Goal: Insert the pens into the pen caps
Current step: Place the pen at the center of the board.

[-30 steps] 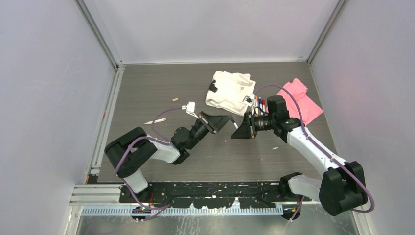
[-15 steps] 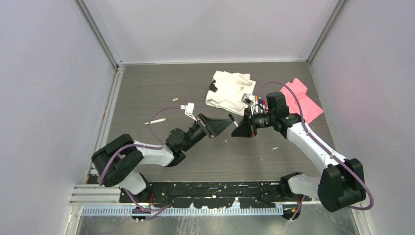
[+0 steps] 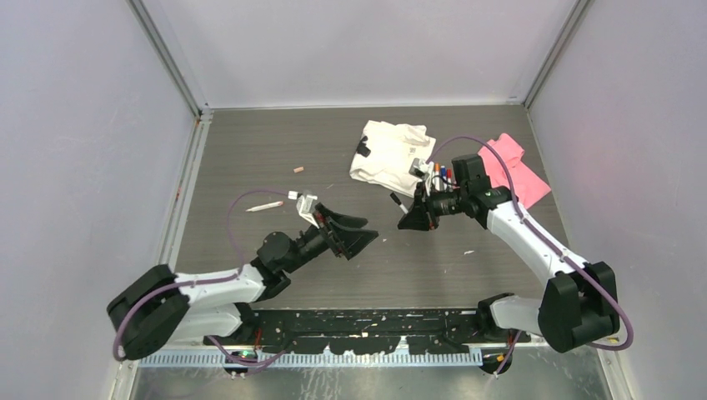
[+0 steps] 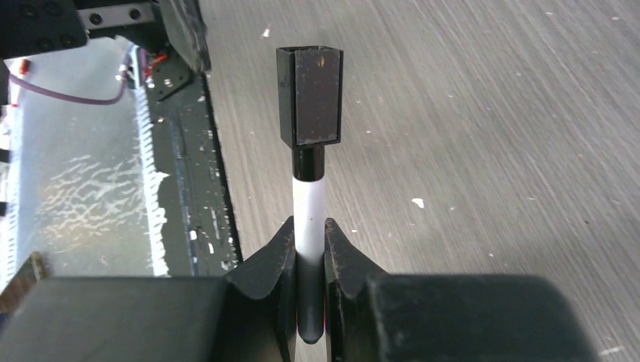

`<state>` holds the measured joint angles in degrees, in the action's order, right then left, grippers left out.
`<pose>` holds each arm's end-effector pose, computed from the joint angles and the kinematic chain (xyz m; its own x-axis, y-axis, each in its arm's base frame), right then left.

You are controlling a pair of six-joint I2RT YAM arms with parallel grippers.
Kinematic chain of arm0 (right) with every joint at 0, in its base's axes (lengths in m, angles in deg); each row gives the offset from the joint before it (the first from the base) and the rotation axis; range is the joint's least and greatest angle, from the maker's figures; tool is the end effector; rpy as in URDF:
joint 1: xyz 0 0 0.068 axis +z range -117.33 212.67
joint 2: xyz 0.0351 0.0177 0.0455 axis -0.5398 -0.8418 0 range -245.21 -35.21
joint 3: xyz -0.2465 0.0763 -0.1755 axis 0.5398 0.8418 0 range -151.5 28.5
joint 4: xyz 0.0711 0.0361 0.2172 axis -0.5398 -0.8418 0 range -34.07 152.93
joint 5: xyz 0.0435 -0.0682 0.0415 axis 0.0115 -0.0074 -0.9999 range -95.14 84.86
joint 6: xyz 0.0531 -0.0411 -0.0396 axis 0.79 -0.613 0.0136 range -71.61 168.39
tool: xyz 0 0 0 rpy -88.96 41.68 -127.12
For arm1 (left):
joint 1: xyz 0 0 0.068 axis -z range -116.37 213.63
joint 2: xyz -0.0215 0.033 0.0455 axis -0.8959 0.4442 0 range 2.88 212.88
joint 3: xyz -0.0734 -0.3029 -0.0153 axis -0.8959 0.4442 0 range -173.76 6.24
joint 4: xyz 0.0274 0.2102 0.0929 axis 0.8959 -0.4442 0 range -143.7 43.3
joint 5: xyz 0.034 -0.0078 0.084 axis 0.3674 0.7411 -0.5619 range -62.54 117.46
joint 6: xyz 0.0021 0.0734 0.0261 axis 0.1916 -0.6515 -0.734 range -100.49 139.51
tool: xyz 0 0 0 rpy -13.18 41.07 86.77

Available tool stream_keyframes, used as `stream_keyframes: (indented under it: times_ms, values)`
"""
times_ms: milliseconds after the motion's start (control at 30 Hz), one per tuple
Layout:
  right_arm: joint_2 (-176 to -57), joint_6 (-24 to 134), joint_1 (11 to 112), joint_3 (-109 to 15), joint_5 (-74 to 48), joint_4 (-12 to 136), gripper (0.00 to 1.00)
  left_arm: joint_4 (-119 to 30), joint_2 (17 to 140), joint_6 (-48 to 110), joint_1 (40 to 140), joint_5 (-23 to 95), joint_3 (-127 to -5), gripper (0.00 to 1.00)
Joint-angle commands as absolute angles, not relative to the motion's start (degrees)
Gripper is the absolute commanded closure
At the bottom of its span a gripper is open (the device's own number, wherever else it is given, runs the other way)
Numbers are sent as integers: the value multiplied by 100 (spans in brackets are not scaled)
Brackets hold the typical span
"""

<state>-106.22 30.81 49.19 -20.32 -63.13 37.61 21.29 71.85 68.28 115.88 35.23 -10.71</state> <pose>0.1894 0.1149 0.2960 -0.4626 -0.3042 -0.8327 -0.8807 0.2659 0.3921 0.1298 -0.1822 0.3053 -0.5382 -0.5222 -0.6616 0.6954 0.1684 -0.6986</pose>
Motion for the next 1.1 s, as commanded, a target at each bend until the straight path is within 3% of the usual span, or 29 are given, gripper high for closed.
stream_keyframes:
  times_ms: [0,133,367,600,1067]
  values:
    - [-10693,2717,4875,-2277,-5571,3673,98,-511,6047,4864,11522,2861,-1078,26]
    - [-10885,2937,4676,-2291,-5087,3901,91,-2749,5226,4069,11518,1121,-1308,24]
    - [-11360,4010,4169,-2243,-3637,4664,94,-2513,4615,3606,11513,-96,-542,20]
    - [-12148,5239,3991,-2451,-1314,5189,98,-2368,4818,3647,11513,-122,-510,18]
    - [-13436,5516,3832,-3484,-549,5019,94,-2306,4541,3670,11513,-133,-312,17]
